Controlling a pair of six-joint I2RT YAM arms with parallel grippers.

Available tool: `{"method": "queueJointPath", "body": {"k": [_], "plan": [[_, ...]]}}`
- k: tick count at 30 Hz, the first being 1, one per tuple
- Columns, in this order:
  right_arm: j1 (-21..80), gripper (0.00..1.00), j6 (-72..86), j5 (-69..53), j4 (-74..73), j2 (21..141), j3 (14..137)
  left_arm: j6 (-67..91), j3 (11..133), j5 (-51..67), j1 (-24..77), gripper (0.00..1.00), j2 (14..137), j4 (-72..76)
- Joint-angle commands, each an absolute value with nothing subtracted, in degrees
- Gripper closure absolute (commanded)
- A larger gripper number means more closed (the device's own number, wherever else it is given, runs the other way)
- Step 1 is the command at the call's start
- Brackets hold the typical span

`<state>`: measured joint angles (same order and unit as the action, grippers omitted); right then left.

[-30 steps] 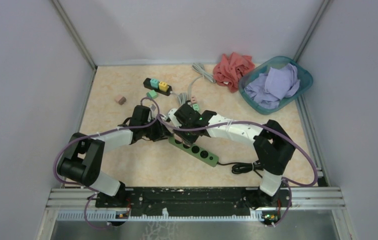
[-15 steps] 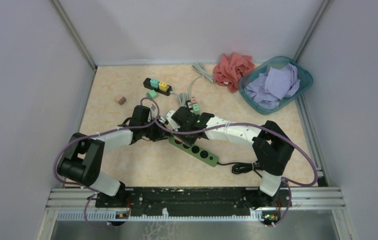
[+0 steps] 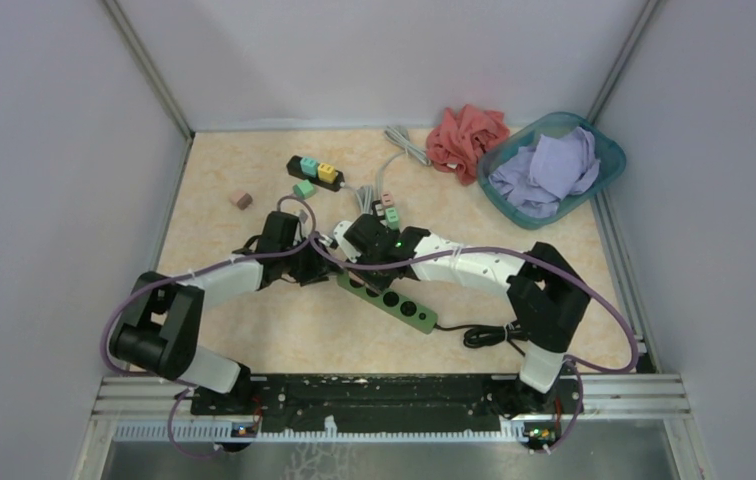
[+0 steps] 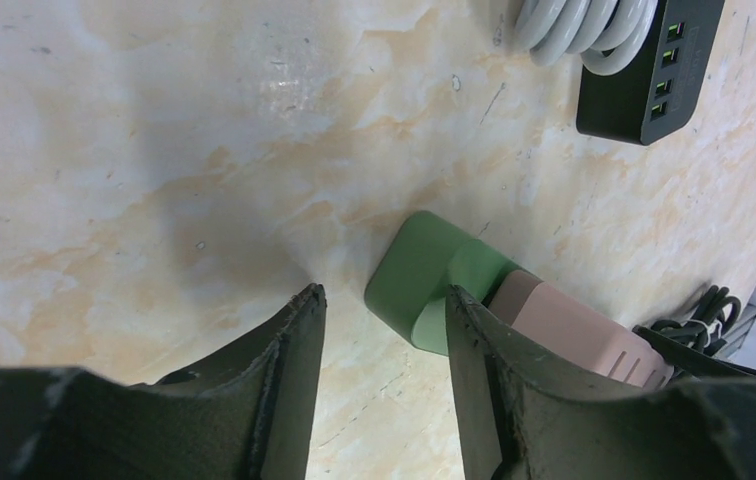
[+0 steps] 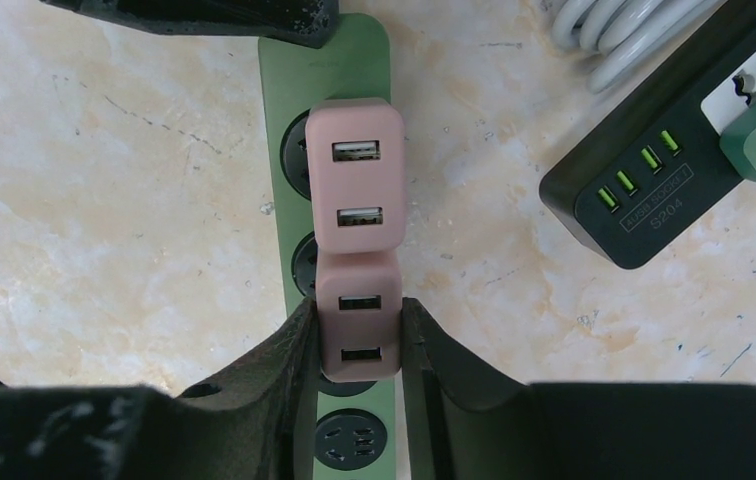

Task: Insert the plug
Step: Insert the plug into the socket.

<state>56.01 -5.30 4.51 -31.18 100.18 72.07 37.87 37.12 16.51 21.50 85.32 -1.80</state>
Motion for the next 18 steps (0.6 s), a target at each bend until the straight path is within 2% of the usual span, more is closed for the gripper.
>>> {"method": "queueJointPath", "body": {"k": [1,5,7,12,18], "plan": [[56.4,0.66,-3.3,6.5,-31.9,100.3,72.2,37.7,37.7,13.3,21.5,0.45,81.9,-4.2],[56.4,0.47,-2.5,7.6,-30.3,95.9,72.5,37.7,37.7,10.1,21.3,0.41,79.1,-5.9],[56.4,0.42,-2.3,7.9,-29.1,92.8,71.8,37.6,37.9,8.8,21.2,0.37,77.8,-6.8],[56.2,0.32,-0.9,10.7,-23.3,84.2,66.6,37.2,39.9,6.6,20.6,0.30,76.9,-9.6],[52.5,0.22,1.0,10.9,-9.5,73.2,53.3,37.3,44.0,2.9,19.8,0.25,76.5,-12.7]]}}
